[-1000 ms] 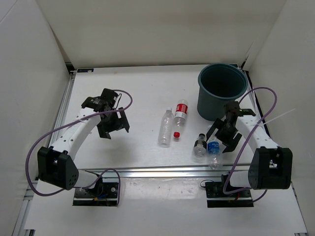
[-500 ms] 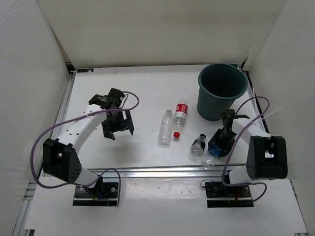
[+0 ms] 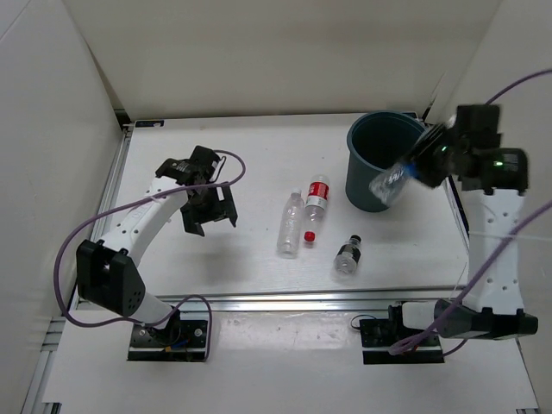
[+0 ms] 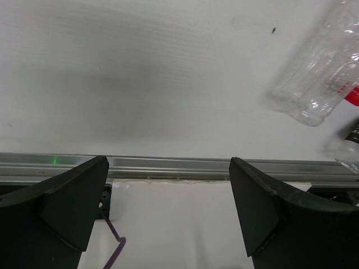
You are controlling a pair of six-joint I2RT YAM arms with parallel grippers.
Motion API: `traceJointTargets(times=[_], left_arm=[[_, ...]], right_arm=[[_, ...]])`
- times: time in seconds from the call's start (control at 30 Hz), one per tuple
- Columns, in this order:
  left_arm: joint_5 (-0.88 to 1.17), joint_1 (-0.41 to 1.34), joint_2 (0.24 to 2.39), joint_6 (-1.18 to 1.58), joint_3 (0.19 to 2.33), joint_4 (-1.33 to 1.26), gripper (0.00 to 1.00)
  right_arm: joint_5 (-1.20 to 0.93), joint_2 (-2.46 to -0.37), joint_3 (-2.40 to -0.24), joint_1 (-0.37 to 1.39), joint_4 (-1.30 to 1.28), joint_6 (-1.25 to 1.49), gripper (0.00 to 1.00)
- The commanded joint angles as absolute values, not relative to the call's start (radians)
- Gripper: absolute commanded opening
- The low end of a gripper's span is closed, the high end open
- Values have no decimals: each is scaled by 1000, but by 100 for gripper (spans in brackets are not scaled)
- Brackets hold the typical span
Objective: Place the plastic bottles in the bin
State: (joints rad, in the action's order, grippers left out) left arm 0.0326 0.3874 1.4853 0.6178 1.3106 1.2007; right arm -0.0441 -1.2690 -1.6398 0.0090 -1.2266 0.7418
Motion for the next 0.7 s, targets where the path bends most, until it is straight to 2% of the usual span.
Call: traceJointTargets(times=[0.0,0.07,0.1,0.17,0.27,0.33,0.47,0.57,0.67], left_arm=[[27,402,1479,630,1374,1178,100],[38,402,1489,630,1402,1167,100],[47,402,1503,630,1411,1167,100],[57,402,1517,630,1424,1167,100],[57,402,1545,630,1459,1167,100],[57,402,1557,621,1488,1176,100],[57,402,1568,612,1512,1177,100],[57,402,1577,612,1513,1177,100],[75,402,1588,612,1513,1177,100]], right_arm=[[27,-1362,-2033,-8,-1417,758,26],[41,-1507,-2293,-28,-1443,738,26],[41,-1547,-2336,-40,-1443,726,26],[31,-1611,-2333,-40,-1357,716,23],[76,-1641,-2218,-29,-1235,716,23],[115,-1698,-2238,-9,-1221,692,23],[212,-1792,-2365,35,-1197,606,26],[250,-1792,-2352,58,-1114,562,36],[262,-1792,-2361,58,-1114,561,36]])
